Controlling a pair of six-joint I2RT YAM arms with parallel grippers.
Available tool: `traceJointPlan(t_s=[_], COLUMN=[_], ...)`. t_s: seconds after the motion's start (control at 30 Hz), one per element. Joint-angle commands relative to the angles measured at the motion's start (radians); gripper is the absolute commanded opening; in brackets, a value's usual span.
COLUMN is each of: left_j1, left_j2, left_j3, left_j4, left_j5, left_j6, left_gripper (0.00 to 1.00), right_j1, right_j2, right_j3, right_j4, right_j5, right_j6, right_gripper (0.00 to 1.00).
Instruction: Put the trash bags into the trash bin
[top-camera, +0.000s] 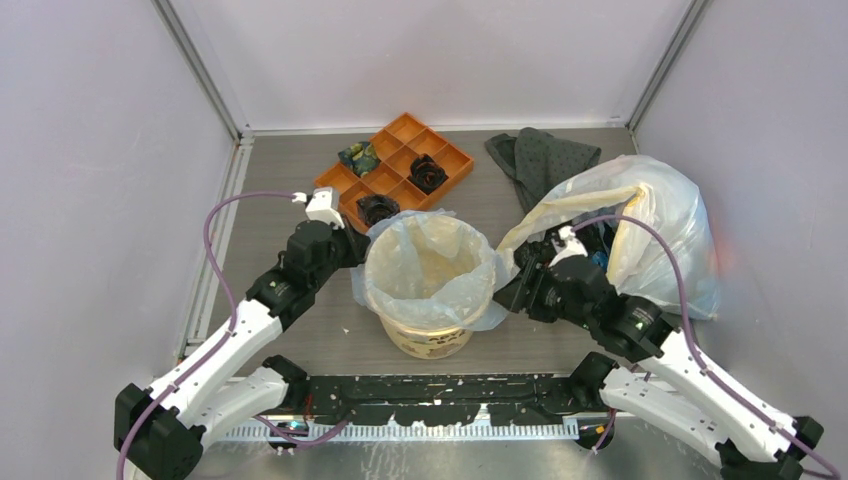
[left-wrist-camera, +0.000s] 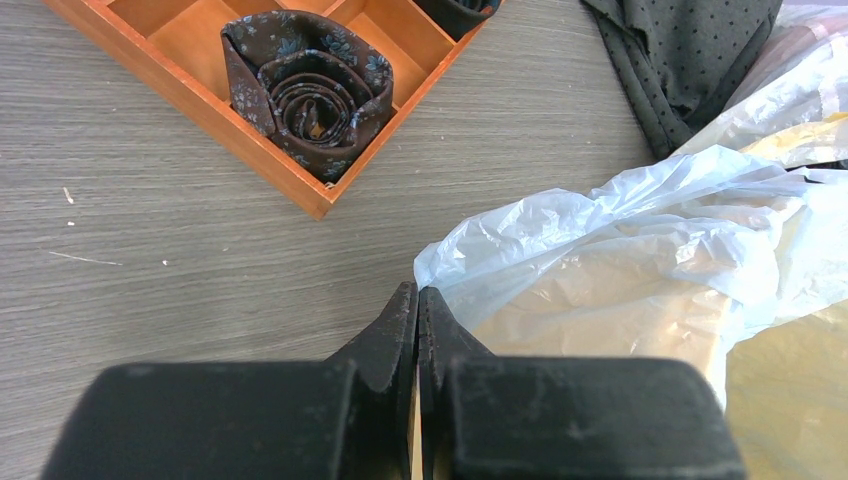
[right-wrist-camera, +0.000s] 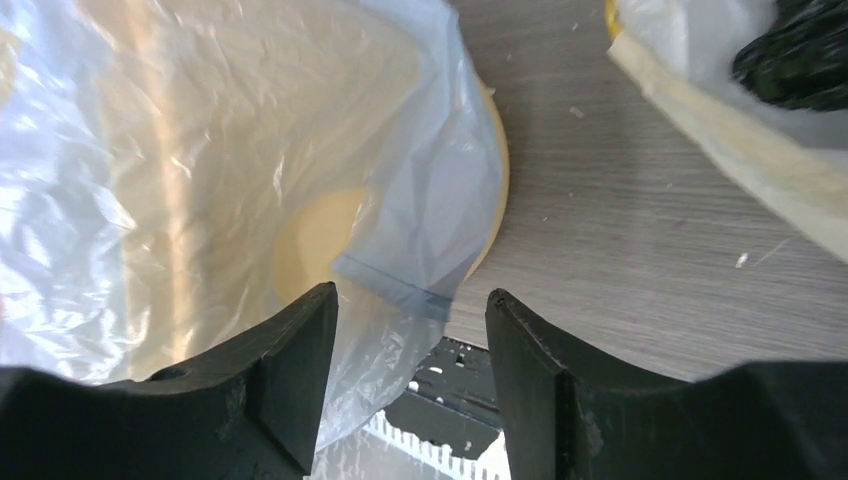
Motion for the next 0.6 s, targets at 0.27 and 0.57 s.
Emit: traceJointPlan(t_s=[0.27,0.57], left_j1=[-0.001,-0.001], left_j2=[-0.001,0.001], left_j3=[0.005,-0.003], left_j4=[0.017,0.024], left_j5=[-0.008,-0.006], left_j6=[0.03,0.021], left_gripper=[0.01,0.01], right_j1=[0.227,0.226], right_j2=[0.029,0.065], right_j3=[-0.091,-0.143], right_j4=[0.063,0.034], right_j5=[0.223,0.299], right_j6=[0.118,0.116], right_gripper=[0.11,0.01])
